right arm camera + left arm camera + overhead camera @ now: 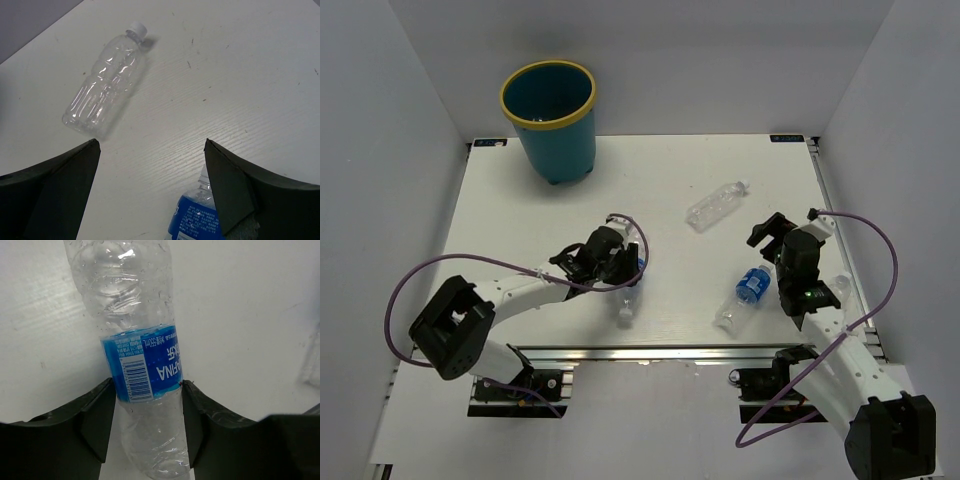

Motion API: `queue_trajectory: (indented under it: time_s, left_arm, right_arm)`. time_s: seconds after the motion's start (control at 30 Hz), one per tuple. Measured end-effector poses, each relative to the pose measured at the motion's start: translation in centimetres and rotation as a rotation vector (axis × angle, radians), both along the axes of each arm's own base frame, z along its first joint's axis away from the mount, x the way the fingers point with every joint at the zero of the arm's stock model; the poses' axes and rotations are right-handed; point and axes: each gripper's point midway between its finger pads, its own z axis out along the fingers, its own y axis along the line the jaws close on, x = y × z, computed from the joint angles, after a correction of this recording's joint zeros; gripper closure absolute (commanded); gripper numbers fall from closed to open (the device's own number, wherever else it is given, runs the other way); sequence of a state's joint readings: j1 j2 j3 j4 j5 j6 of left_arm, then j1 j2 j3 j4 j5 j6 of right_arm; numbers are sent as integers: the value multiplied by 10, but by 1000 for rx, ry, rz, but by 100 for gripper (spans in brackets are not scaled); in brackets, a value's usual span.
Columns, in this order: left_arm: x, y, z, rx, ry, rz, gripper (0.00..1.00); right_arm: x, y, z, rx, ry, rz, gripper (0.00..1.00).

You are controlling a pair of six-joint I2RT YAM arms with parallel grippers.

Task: Put the plastic bottles in the bin

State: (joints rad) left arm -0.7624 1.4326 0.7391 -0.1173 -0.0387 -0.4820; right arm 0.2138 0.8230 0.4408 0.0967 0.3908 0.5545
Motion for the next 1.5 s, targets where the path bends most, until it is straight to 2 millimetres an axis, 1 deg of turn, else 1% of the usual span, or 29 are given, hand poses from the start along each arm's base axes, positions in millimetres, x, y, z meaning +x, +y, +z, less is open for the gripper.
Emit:
queue_trajectory:
  time_s: [0.03, 0.1, 0.13, 0.2, 0.27, 0.33, 0.43, 0.53, 0.57, 0.6, 0.67, 0.7, 0.77, 0.83, 0.9, 1.03, 1.07, 1.1, 1.13, 1.17, 1.2, 1.23, 1.3, 1.37, 1.43, 1.5]
  left_arm:
    - [5, -1, 6, 0, -19, 7, 64]
    - [13, -3, 19, -2, -56, 15, 67]
    - [18, -5, 27, -5, -77, 18, 74]
    - [29, -8, 45, -7, -126, 25, 75]
    - [43, -10, 69, 0, -186, 38, 77]
    - [64, -13, 106, 2, -283, 62, 79]
    - [99, -9, 179, 9, -483, 143, 79]
    - [132, 10, 259, 1, -709, 272, 80]
    - [141, 19, 279, 2, -761, 311, 82]
    - [153, 32, 302, 16, -817, 361, 82]
    - [176, 55, 336, 44, -898, 454, 83]
    - [189, 70, 353, 54, -940, 513, 81]
    - [209, 101, 374, 86, -1011, 619, 82]
    - [229, 136, 384, 120, -1069, 725, 83]
    - [253, 166, 388, 156, -1099, 815, 81]
    - [313, 207, 398, 198, -1154, 930, 80]
    - [328, 215, 397, 214, -1168, 954, 76]
    - [341, 222, 391, 240, -1167, 974, 73]
    - [354, 226, 388, 257, -1172, 985, 69]
    - [367, 230, 382, 276, -1170, 993, 47]
    - [376, 232, 374, 296, -1160, 999, 12]
    - [383, 235, 363, 326, -1141, 999, 2]
    - [393, 235, 338, 369, -1092, 983, 2]
    - [395, 233, 314, 407, -1042, 949, 2]
    - [395, 230, 304, 413, -1014, 925, 2]
    - [397, 223, 304, 395, -998, 880, 2]
  right_arm:
    - [0, -1, 0, -1, -1, -6, 11]
    - [0, -3, 0, -1, -3, -19, 11]
    - [-1, -4, -1, 0, -2, -24, 11]
    - [-2, -5, -4, -1, 3, -30, 11]
    - [-2, -6, -4, -2, 6, -32, 11]
    - [-3, -6, -3, -1, 1, -32, 11]
    - [-3, -6, 1, 2, -12, -32, 11]
    - [-3, -6, 5, 6, -31, -32, 11]
    - [-3, -6, 6, 7, -34, -32, 11]
    - [-4, -6, 6, 7, -37, -31, 11]
    - [-5, -6, 3, 3, -33, -31, 11]
    - [-5, -7, 2, -1, -30, -30, 11]
    - [-5, -6, 2, -8, -30, -23, 11]
    - [-4, -4, 3, -11, -33, -10, 11]
    - [-3, -1, 5, -8, -42, 11, 11]
    - [0, 8, 11, -5, -70, 61, 11]
    - [2, 10, 12, -5, -73, 72, 11]
    - [3, 12, 11, -7, -72, 86, 11]
    - [4, 14, 8, -10, -64, 95, 11]
    - [5, 16, 4, -13, -51, 108, 11]
    - [6, 18, 0, -15, -38, 120, 11]
    - [7, 20, -5, -16, -23, 132, 11]
    - [7, 26, -14, -16, 8, 159, 11]
    - [9, 32, -23, -15, 41, 184, 11]
    - [13, 40, -27, -19, 73, 209, 11]
    - [21, 50, -27, -22, 95, 233, 11]
